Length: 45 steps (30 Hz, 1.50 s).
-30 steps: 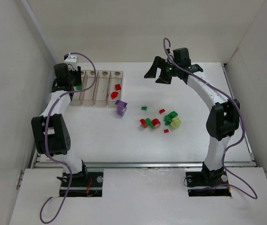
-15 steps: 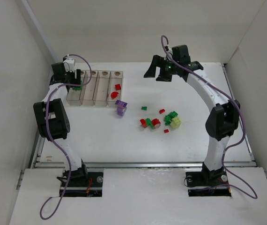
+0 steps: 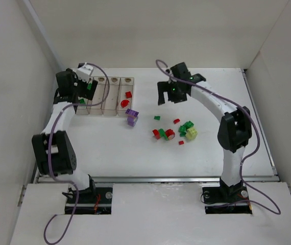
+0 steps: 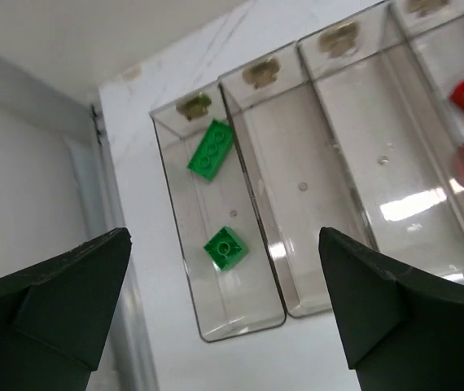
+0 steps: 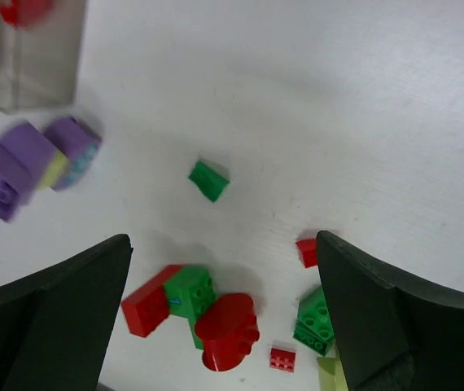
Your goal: Sort the legos into containers by color
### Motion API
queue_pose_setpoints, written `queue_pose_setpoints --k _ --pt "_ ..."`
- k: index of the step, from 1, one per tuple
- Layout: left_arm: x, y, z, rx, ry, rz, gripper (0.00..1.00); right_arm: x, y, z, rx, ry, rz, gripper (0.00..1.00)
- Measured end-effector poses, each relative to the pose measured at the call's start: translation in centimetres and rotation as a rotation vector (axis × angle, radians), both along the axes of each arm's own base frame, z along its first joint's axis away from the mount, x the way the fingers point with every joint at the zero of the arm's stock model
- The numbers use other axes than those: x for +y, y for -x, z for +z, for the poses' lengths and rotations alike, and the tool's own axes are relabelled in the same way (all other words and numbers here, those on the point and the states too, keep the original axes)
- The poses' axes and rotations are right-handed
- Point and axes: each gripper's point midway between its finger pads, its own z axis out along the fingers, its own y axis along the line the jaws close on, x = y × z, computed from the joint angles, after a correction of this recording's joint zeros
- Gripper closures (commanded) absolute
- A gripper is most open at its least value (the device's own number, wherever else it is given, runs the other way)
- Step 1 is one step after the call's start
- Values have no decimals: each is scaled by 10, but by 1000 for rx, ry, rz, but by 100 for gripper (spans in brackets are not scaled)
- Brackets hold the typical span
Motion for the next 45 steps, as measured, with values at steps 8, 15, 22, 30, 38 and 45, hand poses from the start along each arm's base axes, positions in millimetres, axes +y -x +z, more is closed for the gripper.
queue_pose_setpoints --k 8,15,22,30,38,45 --pt "-34 37 89 -297 -110 -145 0 49 58 -96 105 188 313 5" --pt "-58 43 82 -256 8 -201 0 40 45 -128 103 265 363 9" --pt "-63 49 87 -264 36 -202 0 30 31 -133 61 318 350 20" --pt "-64 54 99 -289 44 -199 0 36 16 -136 -2 367 381 53" --pt "-69 62 94 -276 44 -226 0 46 17 -135 -17 335 422 100" --pt "-123 89 90 -274 -54 -470 0 66 22 -106 48 73 354 100"
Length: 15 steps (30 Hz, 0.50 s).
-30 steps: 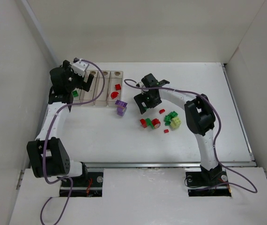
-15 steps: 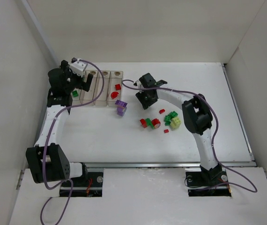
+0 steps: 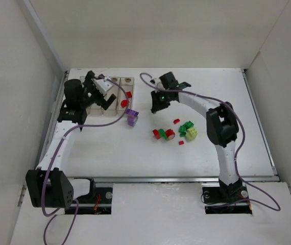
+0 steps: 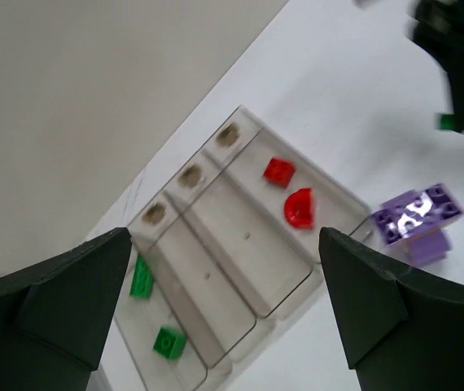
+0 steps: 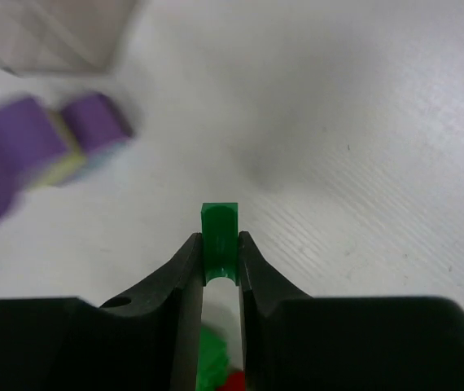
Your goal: Sort the legos into containers by color
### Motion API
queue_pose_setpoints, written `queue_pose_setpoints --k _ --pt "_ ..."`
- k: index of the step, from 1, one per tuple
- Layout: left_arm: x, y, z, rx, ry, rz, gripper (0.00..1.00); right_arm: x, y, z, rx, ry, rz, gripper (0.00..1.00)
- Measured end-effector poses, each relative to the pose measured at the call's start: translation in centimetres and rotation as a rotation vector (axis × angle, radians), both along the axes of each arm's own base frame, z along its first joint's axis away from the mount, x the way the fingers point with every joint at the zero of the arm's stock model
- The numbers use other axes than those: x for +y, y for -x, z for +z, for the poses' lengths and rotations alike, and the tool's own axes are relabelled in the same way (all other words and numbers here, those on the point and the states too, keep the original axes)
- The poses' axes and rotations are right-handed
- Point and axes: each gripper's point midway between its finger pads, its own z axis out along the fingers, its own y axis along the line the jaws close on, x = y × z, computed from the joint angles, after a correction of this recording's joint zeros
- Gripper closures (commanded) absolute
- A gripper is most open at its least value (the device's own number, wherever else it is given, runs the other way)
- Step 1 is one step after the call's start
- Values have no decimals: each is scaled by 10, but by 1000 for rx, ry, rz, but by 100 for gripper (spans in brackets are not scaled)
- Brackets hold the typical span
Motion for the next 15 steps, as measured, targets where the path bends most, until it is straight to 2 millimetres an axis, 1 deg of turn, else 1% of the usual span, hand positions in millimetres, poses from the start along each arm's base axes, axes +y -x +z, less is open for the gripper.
queue_pose_setpoints --k 1,2,4,6,7,8,9,10,11,12,13,15 --pt "-15 6 2 -13 -13 -51 0 4 -5 17 6 -84 -26 100" --pt "-28 12 4 -29 -23 -97 0 6 -11 41 2 -177 -49 100" --pt "-56 22 10 -58 -32 -194 0 8 -26 98 -47 -358 -77 100" --pt "-81 30 16 -93 -31 -276 0 10 -34 160 -116 -513 -57 100" --pt "-92 34 20 -110 -28 -310 0 13 -33 188 -149 -579 -31 100" --pt "-101 37 24 -131 -25 -340 0 17 -29 210 -170 -630 2 100" --pt "-111 40 29 -156 -21 -371 0 24 -21 231 -185 -682 44 100" --pt "-118 43 35 -180 -17 -396 0 31 -11 248 -191 -722 86 100" --pt "-125 45 39 -204 -15 -418 0 37 -1 258 -186 -753 127 100" --pt "-131 48 43 -222 -12 -440 0 44 10 264 -171 -776 163 100" --pt "-136 50 46 -237 -12 -459 0 50 19 268 -156 -792 194 100" --pt "-143 52 49 -257 -12 -483 0 60 33 267 -113 -809 235 100"
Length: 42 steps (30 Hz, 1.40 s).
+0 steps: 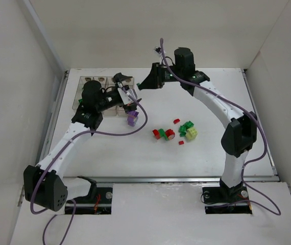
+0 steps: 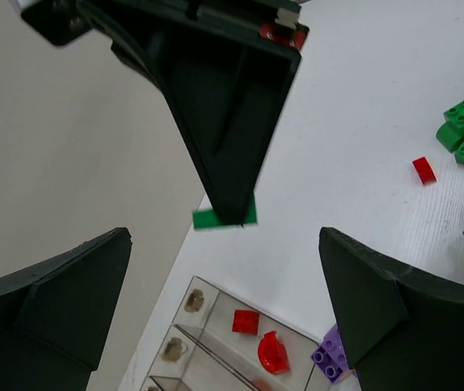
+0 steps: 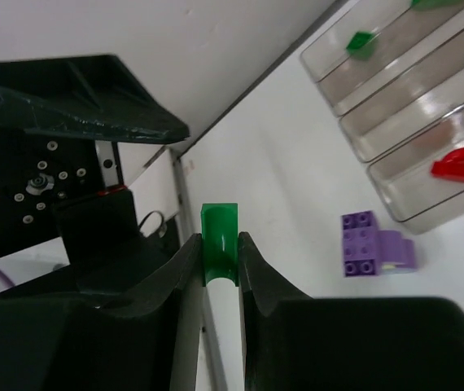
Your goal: Sort the legos into containers by color
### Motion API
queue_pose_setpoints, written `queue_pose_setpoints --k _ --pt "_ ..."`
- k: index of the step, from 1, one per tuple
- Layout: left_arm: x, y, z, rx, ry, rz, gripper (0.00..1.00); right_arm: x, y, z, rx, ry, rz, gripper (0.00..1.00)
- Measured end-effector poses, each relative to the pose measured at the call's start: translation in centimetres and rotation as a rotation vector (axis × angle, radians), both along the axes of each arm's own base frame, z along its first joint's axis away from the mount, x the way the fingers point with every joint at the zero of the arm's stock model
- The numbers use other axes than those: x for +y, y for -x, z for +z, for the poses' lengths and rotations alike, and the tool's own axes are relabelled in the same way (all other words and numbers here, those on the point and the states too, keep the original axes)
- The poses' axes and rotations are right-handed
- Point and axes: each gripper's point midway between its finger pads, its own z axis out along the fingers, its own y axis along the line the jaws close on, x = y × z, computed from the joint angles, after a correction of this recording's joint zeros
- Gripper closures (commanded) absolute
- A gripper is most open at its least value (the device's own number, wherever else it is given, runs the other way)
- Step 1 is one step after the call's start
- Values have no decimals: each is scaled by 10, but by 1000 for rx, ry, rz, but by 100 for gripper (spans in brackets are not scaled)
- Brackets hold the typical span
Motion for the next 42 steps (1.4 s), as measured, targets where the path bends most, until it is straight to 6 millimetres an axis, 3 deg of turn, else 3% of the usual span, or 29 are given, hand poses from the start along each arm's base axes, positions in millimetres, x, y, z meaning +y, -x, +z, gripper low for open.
queue_pose_setpoints --k 5,10,12,18,23,41,42 --pt "-12 -2 -2 -10 2 -31 3 11 20 -15 53 7 69 100" --pt "-19 -2 -6 -3 -1 -46 26 10 23 -24 80 16 77 100" --pt "-20 -2 -5 -5 -1 -48 31 10 23 -25 83 17 77 100" --pt "-20 -2 -4 -1 -5 -47 26 9 25 -20 74 12 77 100" --pt "-19 -1 -12 28 -16 -48 30 9 25 -19 77 11 77 100" --pt "-20 1 -20 62 -25 -56 98 9 25 -18 75 6 79 100" --pt "-20 1 -20 62 -25 -56 100 9 25 -18 75 6 79 77"
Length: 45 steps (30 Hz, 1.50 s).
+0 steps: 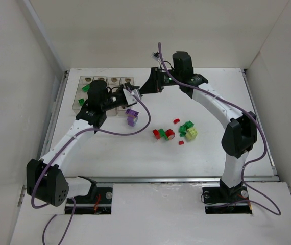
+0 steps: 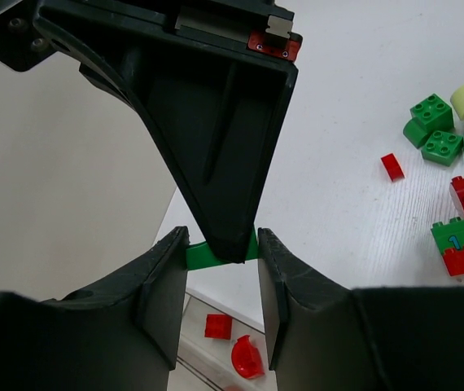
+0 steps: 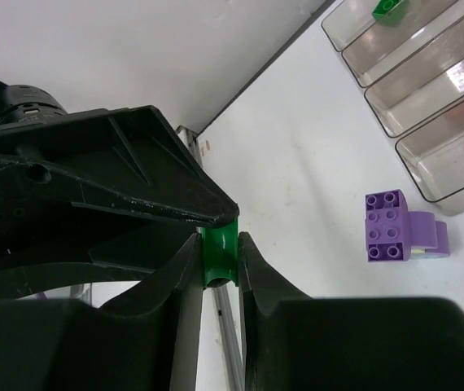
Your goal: Sort the legos into containers by color
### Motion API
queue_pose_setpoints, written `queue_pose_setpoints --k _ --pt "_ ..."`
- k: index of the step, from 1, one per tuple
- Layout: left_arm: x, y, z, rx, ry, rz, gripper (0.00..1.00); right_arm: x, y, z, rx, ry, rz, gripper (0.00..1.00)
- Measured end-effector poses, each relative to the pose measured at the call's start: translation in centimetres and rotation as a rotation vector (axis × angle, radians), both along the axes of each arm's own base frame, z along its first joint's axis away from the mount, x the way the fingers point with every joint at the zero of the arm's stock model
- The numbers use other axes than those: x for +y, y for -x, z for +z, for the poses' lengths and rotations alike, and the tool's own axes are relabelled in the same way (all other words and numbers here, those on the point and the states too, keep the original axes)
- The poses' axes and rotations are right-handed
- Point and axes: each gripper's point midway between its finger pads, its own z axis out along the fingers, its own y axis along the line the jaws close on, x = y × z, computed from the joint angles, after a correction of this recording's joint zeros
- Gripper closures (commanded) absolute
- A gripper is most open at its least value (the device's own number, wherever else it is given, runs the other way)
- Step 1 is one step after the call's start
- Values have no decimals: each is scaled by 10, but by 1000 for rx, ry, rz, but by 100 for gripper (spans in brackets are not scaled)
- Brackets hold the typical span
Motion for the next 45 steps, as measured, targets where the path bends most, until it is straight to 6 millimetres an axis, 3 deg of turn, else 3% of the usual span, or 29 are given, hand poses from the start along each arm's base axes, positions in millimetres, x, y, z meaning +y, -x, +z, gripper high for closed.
queue_pose_setpoints --k 2,3,9,13,16,20,24,26,30,34,38,39,40,41,43,45 --pt "0 0 0 1 0 0 100 0 0 0 7 0 0 38" --pt "0 0 0 0 0 3 100 0 1 0 11 -2 3 0" --pt "6 -5 -3 15 -6 45 100 -1 -1 -1 23 2 -13 0" --pt "29 -23 -13 103 22 169 100 -14 -17 -15 69 31 -110 0" --pt "77 -58 -31 217 68 385 100 -40 -40 -31 108 72 -263 0" --pt "172 -110 -63 347 135 744 100 -74 -66 -47 137 113 -421 0" --pt "257 -137 -97 419 156 1006 100 -85 -74 -56 140 157 -482 0" --pt "284 -143 -112 442 152 1088 100 -86 -73 -62 142 185 -491 0" --pt "309 -150 -148 494 113 1182 100 -87 -75 -72 145 223 -498 0" --pt "318 -155 -178 530 51 1225 79 -88 -79 -78 149 245 -504 0" --pt "330 -166 -189 539 14 1271 62 -89 -81 -78 145 258 -510 0" --pt "333 -169 -188 537 11 1278 42 -89 -82 -77 141 259 -509 0" --pt "335 -170 -187 533 7 1281 29 -89 -83 -77 138 260 -509 0" --pt "336 -171 -187 532 3 1281 22 -89 -83 -77 134 262 -510 0" --pt "336 -171 -187 533 2 1274 13 -90 -83 -78 132 273 -512 0" --pt "334 -170 -189 542 -4 1250 12 -93 -84 -80 127 293 -517 0"
